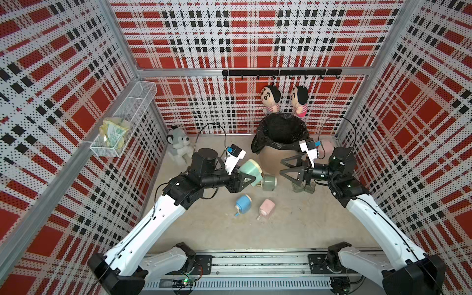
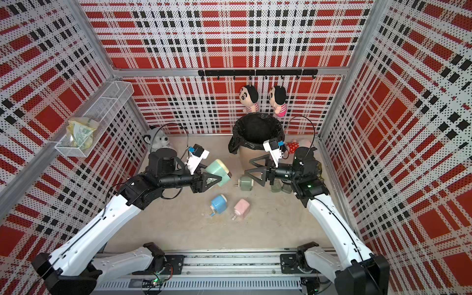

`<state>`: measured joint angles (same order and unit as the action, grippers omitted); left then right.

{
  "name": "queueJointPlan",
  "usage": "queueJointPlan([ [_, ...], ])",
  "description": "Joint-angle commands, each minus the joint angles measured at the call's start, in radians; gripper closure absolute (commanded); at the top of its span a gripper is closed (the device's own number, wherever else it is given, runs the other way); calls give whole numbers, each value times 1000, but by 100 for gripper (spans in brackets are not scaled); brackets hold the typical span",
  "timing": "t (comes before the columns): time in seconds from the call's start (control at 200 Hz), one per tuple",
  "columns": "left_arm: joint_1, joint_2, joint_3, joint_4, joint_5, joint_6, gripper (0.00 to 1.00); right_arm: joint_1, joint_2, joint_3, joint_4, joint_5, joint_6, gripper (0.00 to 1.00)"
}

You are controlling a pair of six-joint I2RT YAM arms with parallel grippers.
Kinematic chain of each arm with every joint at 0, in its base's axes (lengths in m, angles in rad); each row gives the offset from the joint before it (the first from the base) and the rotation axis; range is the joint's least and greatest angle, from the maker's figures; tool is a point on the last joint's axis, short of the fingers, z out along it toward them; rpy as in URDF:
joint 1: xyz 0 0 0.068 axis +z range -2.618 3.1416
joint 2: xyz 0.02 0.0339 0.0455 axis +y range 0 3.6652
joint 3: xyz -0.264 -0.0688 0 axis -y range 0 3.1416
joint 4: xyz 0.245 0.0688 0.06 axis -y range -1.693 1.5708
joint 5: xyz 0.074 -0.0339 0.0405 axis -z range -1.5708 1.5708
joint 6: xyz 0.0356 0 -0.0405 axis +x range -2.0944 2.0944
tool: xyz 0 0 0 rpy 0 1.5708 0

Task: Take out the pencil sharpener tray and clean the shavings
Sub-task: Open the container of the pencil sharpener.

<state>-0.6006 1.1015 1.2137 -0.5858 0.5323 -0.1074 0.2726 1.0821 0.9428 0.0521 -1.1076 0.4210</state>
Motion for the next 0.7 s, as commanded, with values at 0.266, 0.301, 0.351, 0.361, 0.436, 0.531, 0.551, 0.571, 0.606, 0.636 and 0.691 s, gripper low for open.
queueJointPlan([
  [0.266,-75,-11,50,-107,74,22,44,94,44,-47,52,-67,-20,15],
  [0.301,-75,-14,54,-113,78,25,44,106,46,-51,53,-71,-21,15],
  [0.351,-74,-17,59,-121,77,29,44,126,44,-58,54,-76,-23,15],
  [0.361,-74,-17,61,-123,79,30,44,130,43,-58,53,-77,-24,15],
  [0.436,-75,-15,64,-134,96,35,43,148,31,-68,55,-74,-26,15],
  [0.531,-77,-17,66,-136,125,35,43,159,25,-70,50,-75,-28,15],
  [0.551,-77,-18,66,-135,133,35,43,162,25,-69,50,-77,-27,15],
  [0.571,-77,-18,67,-136,141,36,43,166,24,-69,52,-80,-28,15],
  [0.606,-80,-21,67,-138,155,40,43,172,23,-70,57,-86,-25,15],
  [0.636,-82,-24,69,-140,159,40,43,178,21,-74,64,-87,-20,15],
  [0.691,-82,-30,73,-142,171,40,43,184,15,-86,93,-90,-3,15],
])
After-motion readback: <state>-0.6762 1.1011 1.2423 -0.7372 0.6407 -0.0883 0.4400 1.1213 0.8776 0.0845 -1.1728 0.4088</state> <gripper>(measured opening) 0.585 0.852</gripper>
